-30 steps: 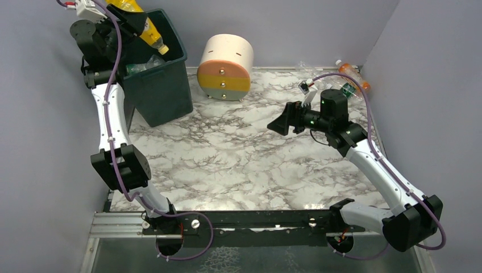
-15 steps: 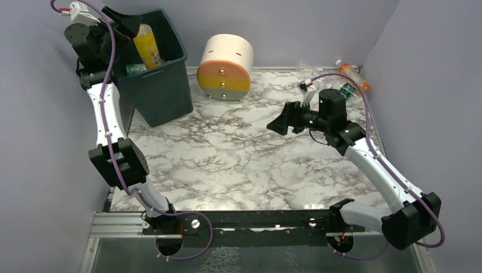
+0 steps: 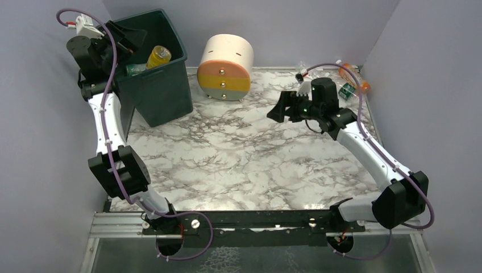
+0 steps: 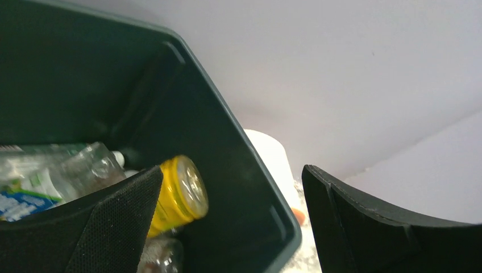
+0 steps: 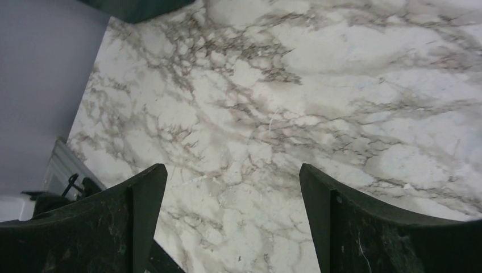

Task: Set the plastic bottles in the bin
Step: Pick up the plastic bottle at the center of the board.

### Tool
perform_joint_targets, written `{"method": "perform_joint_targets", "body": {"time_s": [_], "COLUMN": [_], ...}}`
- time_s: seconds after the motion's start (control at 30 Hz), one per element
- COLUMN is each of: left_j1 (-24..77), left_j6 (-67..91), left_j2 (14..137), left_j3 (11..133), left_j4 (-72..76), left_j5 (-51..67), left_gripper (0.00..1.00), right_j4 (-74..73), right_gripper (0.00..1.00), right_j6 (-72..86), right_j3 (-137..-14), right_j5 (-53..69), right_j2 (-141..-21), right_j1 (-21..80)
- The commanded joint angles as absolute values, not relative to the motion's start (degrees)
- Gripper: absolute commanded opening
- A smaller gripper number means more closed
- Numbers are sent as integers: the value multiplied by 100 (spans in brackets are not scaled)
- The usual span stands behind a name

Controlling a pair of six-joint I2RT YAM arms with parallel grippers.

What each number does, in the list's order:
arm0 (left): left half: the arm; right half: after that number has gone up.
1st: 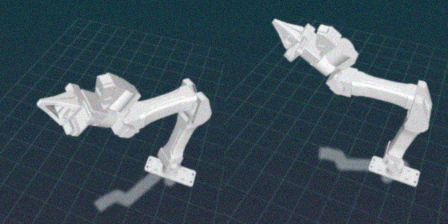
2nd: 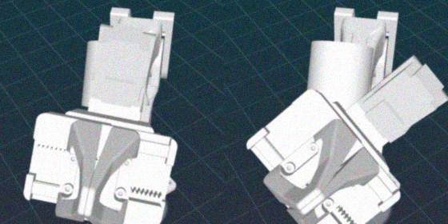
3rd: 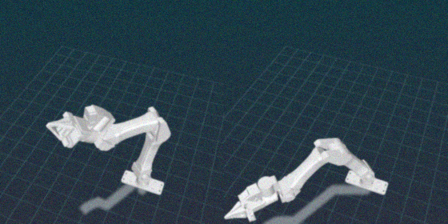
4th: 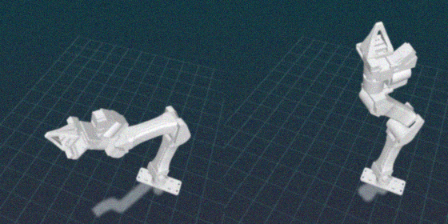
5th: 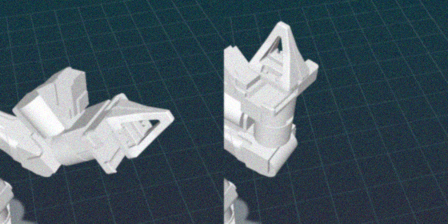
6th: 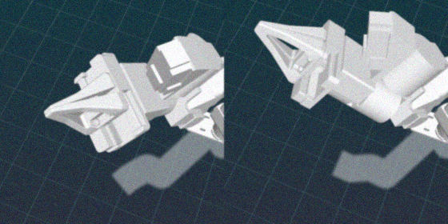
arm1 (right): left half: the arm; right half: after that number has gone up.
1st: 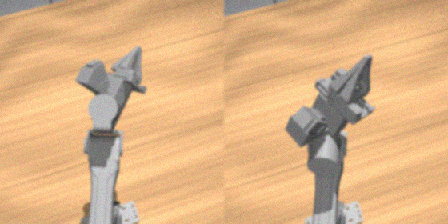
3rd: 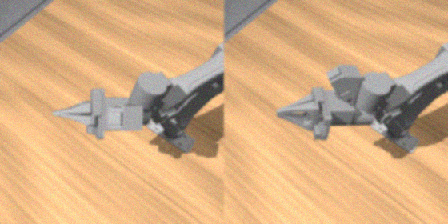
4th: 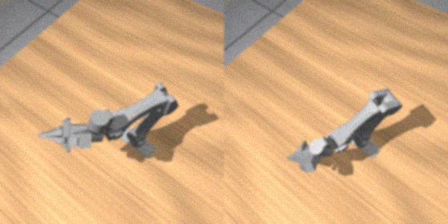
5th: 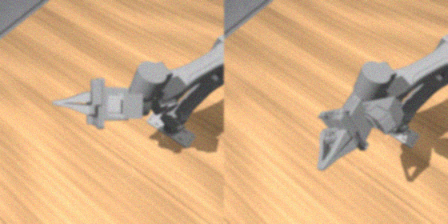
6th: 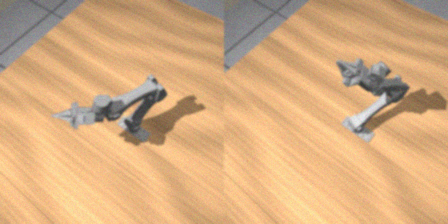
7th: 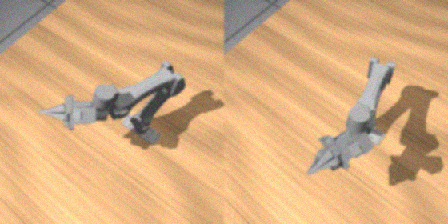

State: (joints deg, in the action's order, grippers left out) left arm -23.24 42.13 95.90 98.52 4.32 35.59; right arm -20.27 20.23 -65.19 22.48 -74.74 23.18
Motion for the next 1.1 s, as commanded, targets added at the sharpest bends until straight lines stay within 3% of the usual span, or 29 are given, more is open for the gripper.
{"method": "perform_joint_targets", "body": {"time_s": [0.0, 0.2, 0.4, 0.57, 1.07], "left_j1": [-2331, -1861, -566, 78, 1167], "left_j6": [4550, 4753, 4485, 4243, 3477], "left_j2": [8887, 8176, 7684, 7526, 7351], "left_j3": [9221, 8124, 7285, 6744, 6167], "left_j4": [993, 1434, 1450, 1381, 642], "left_j5": [4199, 4360, 4147, 4016, 3538], "left_gripper": [99, 99, 99, 99, 99], "right_j4": [-2298, -2236, -1538, -922, 148], "right_gripper": [90, 90, 90, 90, 89], "right_j6": [1856, 1939, 2208, 2696, 2683], "right_j3": [-7036, -7449, -7806, -8328, -10158], "right_j5": [1614, 1156, 410, 553, 535], "right_j2": [-7859, -8356, -9064, -10058, -12399], "right_j1": [1901, 1120, 347, -331, -747]}}
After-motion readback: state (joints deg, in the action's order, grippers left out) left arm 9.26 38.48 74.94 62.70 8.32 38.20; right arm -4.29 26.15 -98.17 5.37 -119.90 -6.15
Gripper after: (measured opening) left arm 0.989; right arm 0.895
